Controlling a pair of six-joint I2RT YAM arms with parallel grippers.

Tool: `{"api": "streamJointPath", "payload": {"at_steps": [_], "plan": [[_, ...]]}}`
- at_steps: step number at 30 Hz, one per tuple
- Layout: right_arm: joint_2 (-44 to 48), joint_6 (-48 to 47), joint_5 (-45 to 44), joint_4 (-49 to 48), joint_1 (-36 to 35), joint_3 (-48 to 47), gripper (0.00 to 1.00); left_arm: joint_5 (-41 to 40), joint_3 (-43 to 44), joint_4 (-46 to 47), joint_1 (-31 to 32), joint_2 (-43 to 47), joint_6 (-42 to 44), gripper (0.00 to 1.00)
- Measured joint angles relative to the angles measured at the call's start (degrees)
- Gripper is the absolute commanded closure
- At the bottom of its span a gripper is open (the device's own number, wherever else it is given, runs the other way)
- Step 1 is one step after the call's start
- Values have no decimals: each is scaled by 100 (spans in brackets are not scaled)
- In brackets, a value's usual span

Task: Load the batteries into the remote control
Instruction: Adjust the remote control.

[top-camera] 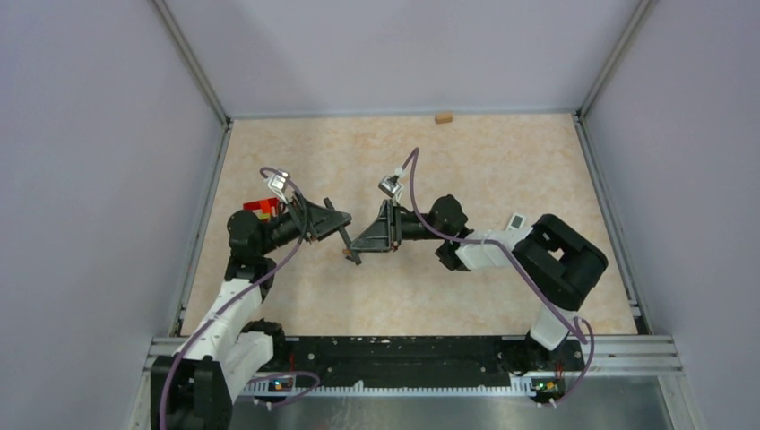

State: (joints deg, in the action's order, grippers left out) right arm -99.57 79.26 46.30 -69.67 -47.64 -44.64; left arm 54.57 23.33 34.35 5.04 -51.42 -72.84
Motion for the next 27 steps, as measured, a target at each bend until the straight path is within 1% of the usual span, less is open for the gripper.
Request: {"api": "streamJointPath", "payload": {"at_steps": [5, 7, 8, 9, 10, 11, 12, 13, 15, 18, 20, 25, 27], "plan": [[-28, -168, 42, 393, 0, -160, 87, -59, -72, 168, 13, 31, -184, 78], [-28, -273, 42, 614, 0, -221, 79, -153, -116, 138, 9, 39, -190, 85], [-26, -352, 35, 767, 0, -264, 74, -203, -125, 85, 4, 39, -175, 91], [-20, -470, 24, 962, -2, -315, 69, -262, -125, 11, 2, 42, -136, 96], [-4, -592, -11, 1163, -9, -365, 60, -343, -120, -103, 2, 46, -68, 99], [20, -730, -61, 1390, -15, -409, 48, -452, -83, -361, 2, 66, 35, 100], [68, -922, -155, 1755, -26, -468, 37, -586, 7, -750, 7, 85, 199, 100], [129, -1130, -289, 2094, -33, -535, 29, -769, 166, -1294, 22, 96, 417, 100], [328, -1707, -730, 2983, -35, -664, 20, -1217, 592, -2398, 55, 98, 787, 100], [649, -2332, -1386, 3871, -35, -723, 17, -1818, 1150, -3521, 81, 92, 1276, 100], [868, -2662, -1738, 4251, -55, -723, 16, -2061, 1366, -3945, 116, 52, 1419, 100], [1165, -3440, -2780, 5036, -345, -831, 20, -2522, 1657, -4583, 205, -247, 1578, 100], [1165, -3707, -3195, 5248, -542, -916, 24, -2634, 1659, -4747, 227, -326, 1587, 100]]}}
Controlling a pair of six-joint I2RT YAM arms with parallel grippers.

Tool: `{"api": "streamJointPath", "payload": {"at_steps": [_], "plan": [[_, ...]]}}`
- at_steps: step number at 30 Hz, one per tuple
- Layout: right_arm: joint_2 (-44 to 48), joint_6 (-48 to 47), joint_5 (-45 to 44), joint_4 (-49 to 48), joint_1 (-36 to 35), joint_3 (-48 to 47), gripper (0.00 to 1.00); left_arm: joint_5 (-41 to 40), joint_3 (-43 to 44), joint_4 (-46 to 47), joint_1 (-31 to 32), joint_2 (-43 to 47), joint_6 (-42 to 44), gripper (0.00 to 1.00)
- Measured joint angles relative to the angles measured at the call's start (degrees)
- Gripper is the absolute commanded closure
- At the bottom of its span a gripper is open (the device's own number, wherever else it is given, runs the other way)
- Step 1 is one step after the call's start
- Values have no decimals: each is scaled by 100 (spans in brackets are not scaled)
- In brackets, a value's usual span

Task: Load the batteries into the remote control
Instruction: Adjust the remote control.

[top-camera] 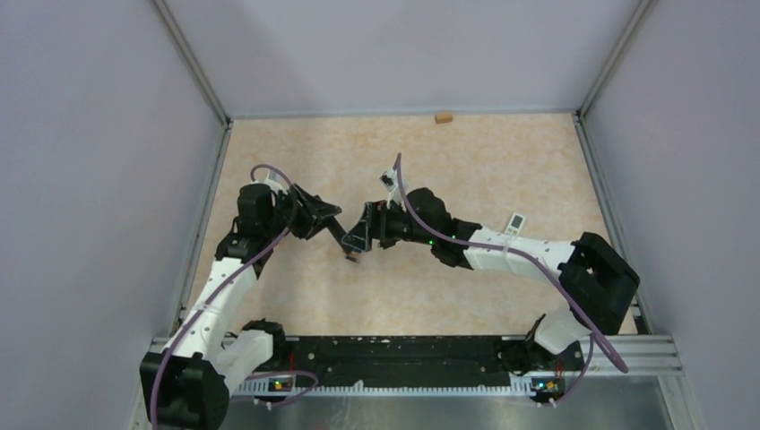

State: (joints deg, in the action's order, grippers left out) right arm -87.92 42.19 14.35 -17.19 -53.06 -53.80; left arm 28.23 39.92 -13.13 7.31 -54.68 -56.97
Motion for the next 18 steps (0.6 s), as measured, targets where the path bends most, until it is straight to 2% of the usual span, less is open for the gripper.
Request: {"api": "streamJointPath", "payload": {"at_steps": [2, 7, 10, 12, 13, 14, 16, 17, 18], "plan": [[-2, -219, -273, 114, -173, -57, 29, -85, 0, -133, 20, -35, 2, 100], [-192, -599, -616, 256, -448, -417, 54, -153, 4, -201, 37, -35, -7, 95], [-374, -623, -667, 221, -507, -581, 74, -155, 4, -201, 42, -35, -4, 88], [-450, -542, -625, 173, -531, -590, 89, -160, 7, -201, 42, -35, 17, 80], [-461, -509, -605, 129, -535, -590, 97, -166, 7, -203, 39, -35, 20, 72], [-461, -472, -614, 118, -538, -590, 100, -168, 7, -203, 39, -33, 20, 60], [-461, -420, -619, 83, -540, -586, 100, -177, 13, -199, 33, -2, 48, 18], [-459, -348, -614, 55, -540, -586, 100, -133, 13, -184, 26, 11, 76, 4], [-457, -315, -608, 20, -540, -586, 100, -7, 15, -133, 28, 39, 133, 2]]}}
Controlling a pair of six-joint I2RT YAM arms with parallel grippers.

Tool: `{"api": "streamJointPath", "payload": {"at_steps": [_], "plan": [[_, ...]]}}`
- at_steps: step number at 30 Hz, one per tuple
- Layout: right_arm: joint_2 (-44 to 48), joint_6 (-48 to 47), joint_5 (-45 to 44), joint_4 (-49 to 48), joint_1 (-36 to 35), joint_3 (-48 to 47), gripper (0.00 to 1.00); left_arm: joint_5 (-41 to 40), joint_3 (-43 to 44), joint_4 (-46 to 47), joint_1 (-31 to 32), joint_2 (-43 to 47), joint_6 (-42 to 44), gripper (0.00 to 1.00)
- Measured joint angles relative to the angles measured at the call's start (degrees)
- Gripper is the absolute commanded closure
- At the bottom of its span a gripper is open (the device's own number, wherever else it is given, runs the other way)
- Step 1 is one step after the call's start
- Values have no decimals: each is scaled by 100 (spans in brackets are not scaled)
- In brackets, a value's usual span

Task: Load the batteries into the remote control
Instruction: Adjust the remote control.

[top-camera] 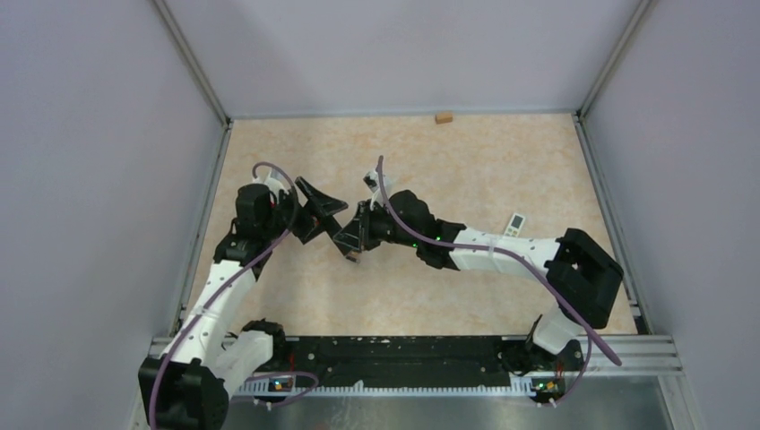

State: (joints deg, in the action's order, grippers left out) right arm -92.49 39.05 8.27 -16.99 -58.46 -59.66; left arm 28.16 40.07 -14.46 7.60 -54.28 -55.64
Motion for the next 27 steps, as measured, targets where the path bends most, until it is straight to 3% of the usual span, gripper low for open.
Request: {"api": "streamJointPath", "payload": {"at_steps": [9, 12, 15, 19, 23, 27], "plan": [[778, 975, 745, -544, 551, 577, 100, 1172, 243, 286, -203, 649, 828, 1], [1027, 1543, 1158, -1113, 866, 798, 100, 1561, 247, 728, -214, 704, 636, 1], [1143, 2026, 1460, -1596, 927, 914, 100, 1926, 203, 1687, -212, 575, -90, 2], [1248, 2586, 1871, -2138, 918, 1023, 100, 2369, 35, 3405, -149, 208, -1296, 17], [1261, 2979, 2074, -2321, 918, 1019, 100, 2581, 20, 4019, -90, 66, -1829, 39], [1259, 3265, 2197, -2350, 918, 1016, 100, 2693, 17, 4275, -76, 157, -2020, 44]]}}
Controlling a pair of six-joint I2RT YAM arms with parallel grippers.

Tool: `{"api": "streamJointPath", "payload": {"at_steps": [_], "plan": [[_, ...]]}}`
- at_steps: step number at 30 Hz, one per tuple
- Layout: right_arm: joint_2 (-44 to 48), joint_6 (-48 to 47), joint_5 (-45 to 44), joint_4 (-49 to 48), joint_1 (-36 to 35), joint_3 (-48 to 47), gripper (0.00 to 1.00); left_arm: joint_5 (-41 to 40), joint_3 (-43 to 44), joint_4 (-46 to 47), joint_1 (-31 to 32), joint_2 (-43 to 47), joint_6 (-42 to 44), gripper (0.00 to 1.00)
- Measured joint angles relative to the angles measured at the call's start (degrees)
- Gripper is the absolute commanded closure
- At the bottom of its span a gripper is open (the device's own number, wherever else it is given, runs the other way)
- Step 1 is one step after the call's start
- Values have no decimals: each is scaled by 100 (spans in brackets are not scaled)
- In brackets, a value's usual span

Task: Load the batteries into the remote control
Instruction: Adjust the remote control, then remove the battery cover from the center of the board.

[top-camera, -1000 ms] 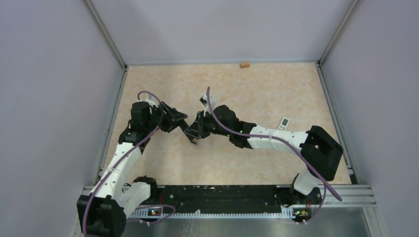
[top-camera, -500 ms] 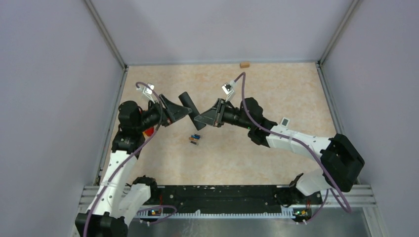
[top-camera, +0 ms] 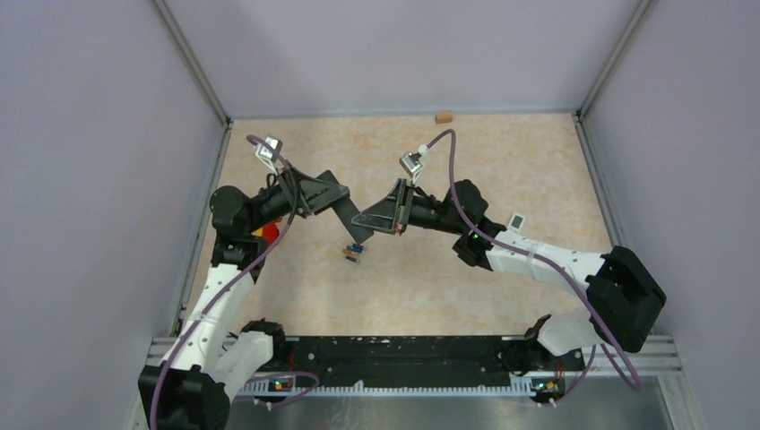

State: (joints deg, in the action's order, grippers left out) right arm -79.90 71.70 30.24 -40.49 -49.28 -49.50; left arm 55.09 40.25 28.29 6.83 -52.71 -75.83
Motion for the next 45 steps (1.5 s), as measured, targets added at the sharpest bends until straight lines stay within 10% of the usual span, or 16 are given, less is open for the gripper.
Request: {"api": "streamJointPath", "payload": {"at_steps": [5, 14, 18, 22, 45], "plan": [[2, 186, 118, -63, 0, -11, 100, 46, -46, 46, 0, 229, -76, 49], [-13, 428, 356, -164, 0, -190, 99, 55, -105, -4, 2, 466, -109, 100], [-26, 424, 337, -153, 0, -192, 39, 15, -105, -83, 0, 492, -96, 100], [-39, 358, 138, -76, 0, -192, 22, -74, -116, -114, 2, 492, 96, 100], [-136, 511, -1274, -363, -210, 219, 93, -957, -393, -326, 2, 289, -387, 100]]}}
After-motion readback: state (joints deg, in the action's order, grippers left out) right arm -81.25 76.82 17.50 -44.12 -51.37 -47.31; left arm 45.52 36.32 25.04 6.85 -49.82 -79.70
